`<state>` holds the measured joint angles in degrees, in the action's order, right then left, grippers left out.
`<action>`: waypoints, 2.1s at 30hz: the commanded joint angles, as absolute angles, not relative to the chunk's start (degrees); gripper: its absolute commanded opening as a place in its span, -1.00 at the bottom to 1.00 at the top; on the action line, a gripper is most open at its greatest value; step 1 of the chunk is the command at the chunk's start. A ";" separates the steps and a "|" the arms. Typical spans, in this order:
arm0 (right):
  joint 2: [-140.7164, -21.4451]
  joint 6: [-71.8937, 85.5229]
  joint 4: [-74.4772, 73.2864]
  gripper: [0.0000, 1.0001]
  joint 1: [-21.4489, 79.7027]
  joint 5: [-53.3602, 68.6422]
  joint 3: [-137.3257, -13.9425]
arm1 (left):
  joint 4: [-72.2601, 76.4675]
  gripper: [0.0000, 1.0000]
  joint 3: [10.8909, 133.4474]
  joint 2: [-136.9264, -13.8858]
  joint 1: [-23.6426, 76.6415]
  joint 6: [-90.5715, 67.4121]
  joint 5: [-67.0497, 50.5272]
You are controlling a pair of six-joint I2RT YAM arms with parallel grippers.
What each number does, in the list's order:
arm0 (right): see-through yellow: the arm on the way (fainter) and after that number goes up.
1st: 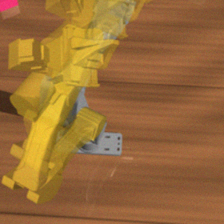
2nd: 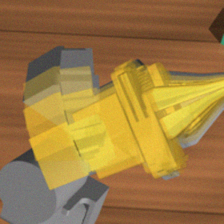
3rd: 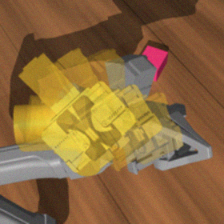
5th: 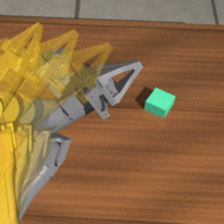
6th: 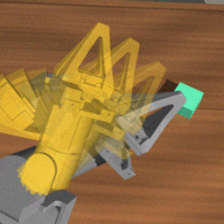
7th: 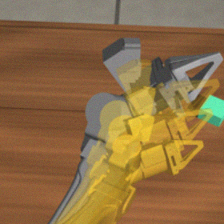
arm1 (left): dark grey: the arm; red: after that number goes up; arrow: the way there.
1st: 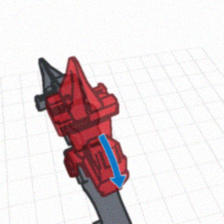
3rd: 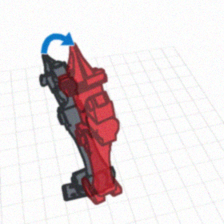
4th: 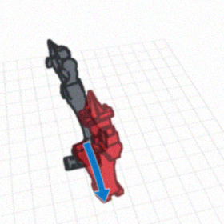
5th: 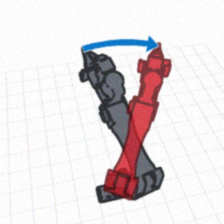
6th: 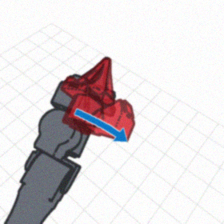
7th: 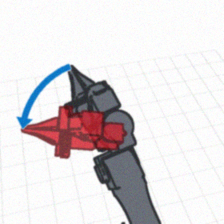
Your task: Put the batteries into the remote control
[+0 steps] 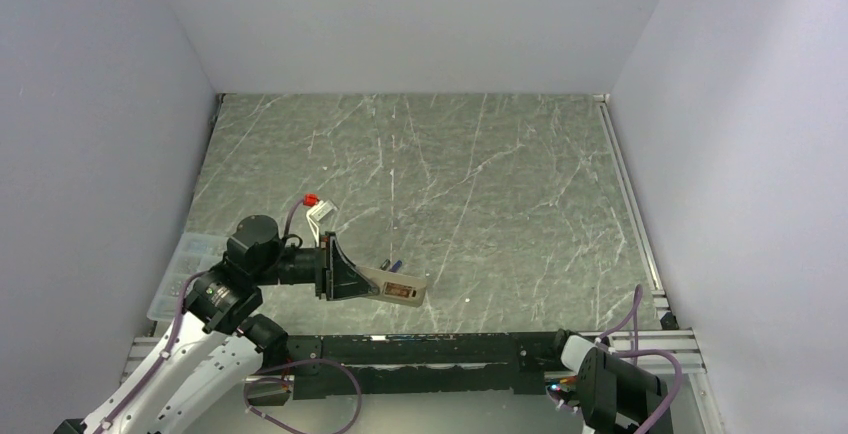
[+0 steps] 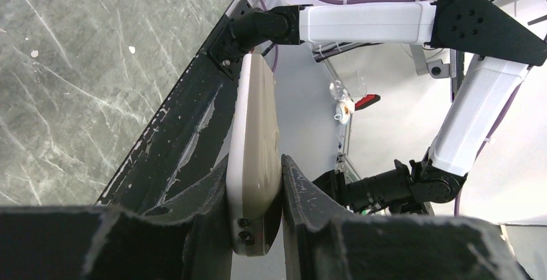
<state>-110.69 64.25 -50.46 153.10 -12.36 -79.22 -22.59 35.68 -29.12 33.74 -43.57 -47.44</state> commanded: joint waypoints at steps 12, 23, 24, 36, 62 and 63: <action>-109.43 66.79 -45.37 -0.39 153.54 -13.13 -74.91 | -18.72 -1.00 34.98 -29.06 33.93 -42.99 -49.37; -109.36 66.24 -43.30 -1.00 153.57 -11.47 -73.67 | -17.08 -1.00 34.19 -30.40 33.88 -43.07 -49.80; -109.15 66.35 -43.39 -1.00 153.55 -11.55 -73.53 | -16.91 -1.00 34.27 -30.55 33.92 -43.07 -49.91; -104.76 68.55 -45.82 -1.00 152.81 -15.82 -70.63 | -16.44 -1.00 35.04 -31.46 33.93 -42.90 -50.17; -84.04 62.88 -54.35 -1.00 128.02 -22.76 -60.02 | -31.62 -1.00 43.49 -33.54 33.88 -33.35 -39.69; -82.42 62.01 -54.54 -1.00 125.57 -22.88 -59.25 | -32.28 -1.00 44.08 -34.12 33.92 -32.74 -39.11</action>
